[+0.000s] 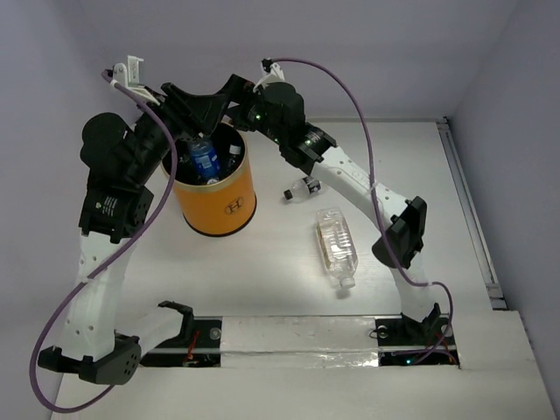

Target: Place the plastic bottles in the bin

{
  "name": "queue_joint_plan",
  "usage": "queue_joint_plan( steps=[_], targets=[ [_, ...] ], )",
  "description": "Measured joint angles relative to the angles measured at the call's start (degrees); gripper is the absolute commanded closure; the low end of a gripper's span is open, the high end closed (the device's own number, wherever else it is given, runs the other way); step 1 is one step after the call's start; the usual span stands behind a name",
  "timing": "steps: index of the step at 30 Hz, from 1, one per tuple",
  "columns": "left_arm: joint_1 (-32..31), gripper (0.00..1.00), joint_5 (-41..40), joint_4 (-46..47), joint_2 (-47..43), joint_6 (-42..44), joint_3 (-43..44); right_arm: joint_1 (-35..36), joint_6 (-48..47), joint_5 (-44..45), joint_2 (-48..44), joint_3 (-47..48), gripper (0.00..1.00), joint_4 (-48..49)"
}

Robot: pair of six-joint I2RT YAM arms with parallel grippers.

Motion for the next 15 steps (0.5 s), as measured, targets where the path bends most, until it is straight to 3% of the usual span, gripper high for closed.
queue_joint_plan(
  steps=[4, 5, 6, 7, 9, 11, 13, 15],
  targets=[
    [-3.39, 0.50, 0.31, -0.09, 1.92, 2.51, 4.50, -0.39, -2.51, 0.94, -5.53, -4.76, 0.08, -0.79],
    [-4.39, 0.50, 0.17, -0.11, 2.32, 3.08, 5.05, -0.66, -3.08, 1.29, -7.85, -7.04, 0.28, -0.26],
    [-5.64, 0.50, -0.02, -0.13, 2.69, 3.74, 5.51, -1.03, -3.98, 1.66, -11.13, -11.08, 0.41, 0.22],
    [-8.17, 0.50, -0.81, -0.28, 3.50, 4.92, 6.08, -1.53, -4.17, 2.10, -14.29, -14.60, 0.64, 0.17],
    [-11.50, 0.51, -1.75, -1.16, 5.16, 6.54, 6.91, -3.13, -4.63, 2.84, -21.66, -23.58, 0.85, 2.29],
    [-15.74, 0.57, -2.71, -2.21, 7.80, 8.57, 8.11, -5.88, -4.94, 2.91, -29.94, -33.40, 0.96, 2.45],
    [-19.04, 0.72, -4.24, -3.78, 11.26, 10.64, 9.31, -9.57, -5.01, 2.89, -37.94, -43.21, 1.00, 3.58],
    [-22.38, 0.80, -6.29, -5.68, 15.26, 13.25, 9.60, -13.79, -5.40, 3.58, -46.18, -52.89, 1.00, 2.16]
  ],
)
